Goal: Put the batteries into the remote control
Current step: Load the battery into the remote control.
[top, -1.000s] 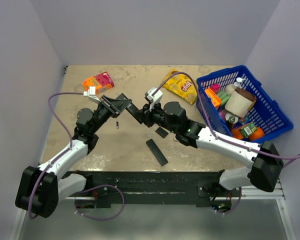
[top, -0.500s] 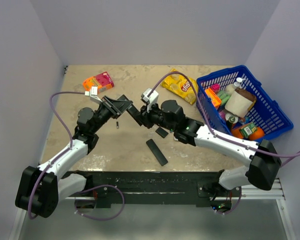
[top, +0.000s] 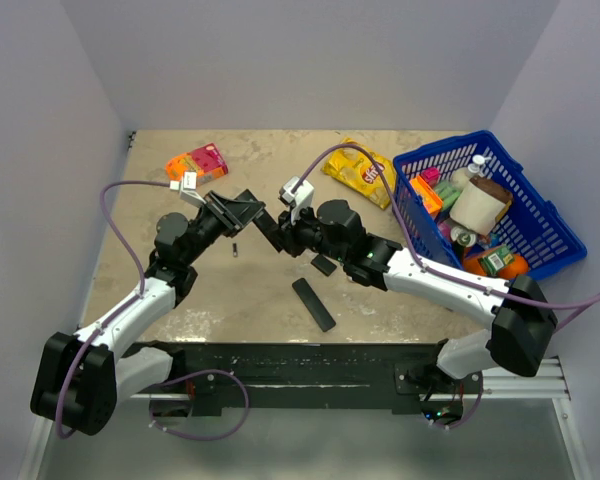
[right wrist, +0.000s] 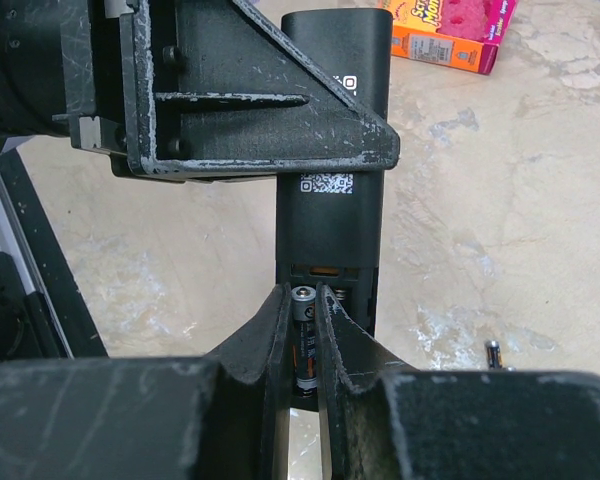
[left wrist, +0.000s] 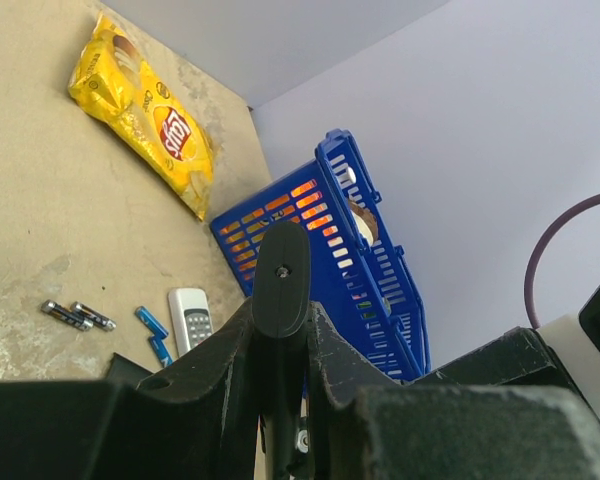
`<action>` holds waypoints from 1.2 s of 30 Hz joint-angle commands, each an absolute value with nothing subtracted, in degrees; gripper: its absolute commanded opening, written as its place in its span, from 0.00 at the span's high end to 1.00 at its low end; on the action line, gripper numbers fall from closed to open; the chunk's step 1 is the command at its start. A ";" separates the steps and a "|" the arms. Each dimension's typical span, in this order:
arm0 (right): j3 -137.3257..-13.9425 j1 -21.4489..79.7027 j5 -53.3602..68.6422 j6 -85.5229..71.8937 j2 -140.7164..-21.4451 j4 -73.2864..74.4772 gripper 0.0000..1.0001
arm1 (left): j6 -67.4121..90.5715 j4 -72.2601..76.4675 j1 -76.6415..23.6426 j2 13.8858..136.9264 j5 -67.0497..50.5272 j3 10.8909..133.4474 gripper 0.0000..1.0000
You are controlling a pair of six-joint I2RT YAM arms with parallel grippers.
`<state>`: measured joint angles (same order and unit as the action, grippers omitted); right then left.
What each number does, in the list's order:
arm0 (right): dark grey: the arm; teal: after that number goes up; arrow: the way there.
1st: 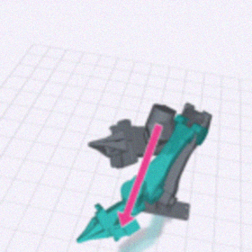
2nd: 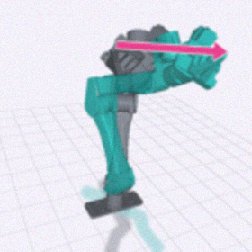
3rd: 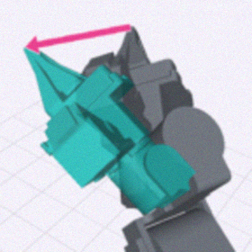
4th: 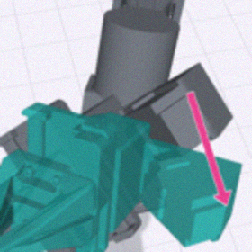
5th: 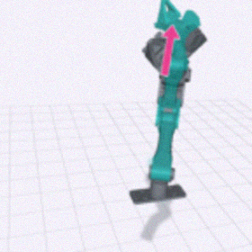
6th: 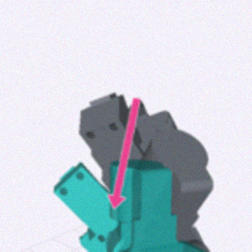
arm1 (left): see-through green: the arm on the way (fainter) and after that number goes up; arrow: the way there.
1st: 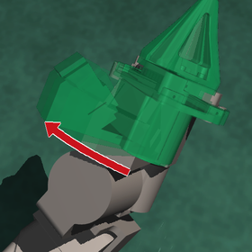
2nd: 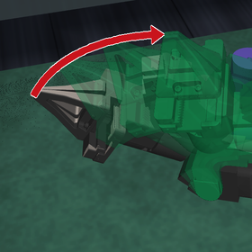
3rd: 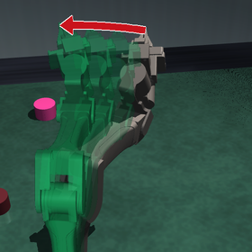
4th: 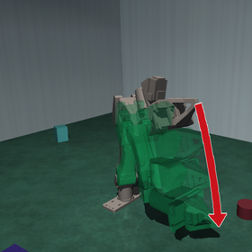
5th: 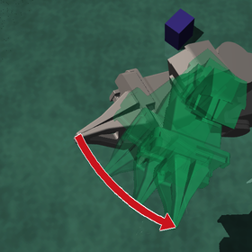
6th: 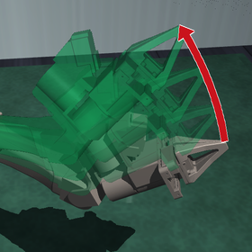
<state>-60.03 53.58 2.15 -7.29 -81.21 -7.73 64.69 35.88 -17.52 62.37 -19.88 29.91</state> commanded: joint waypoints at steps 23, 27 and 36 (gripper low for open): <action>-61.87 53.79 0.88 -9.84 -81.21 -3.17 0.71 | 67.06 45.09 -17.31 61.00 -19.42 31.82 1.00; -62.58 53.88 1.23 -9.84 -80.86 -2.72 0.69 | 67.06 45.00 -17.31 61.00 -19.60 31.73 1.00; -63.28 53.79 0.44 -9.76 -79.28 -1.58 0.59 | 67.06 45.18 -17.31 60.65 -19.95 31.64 1.00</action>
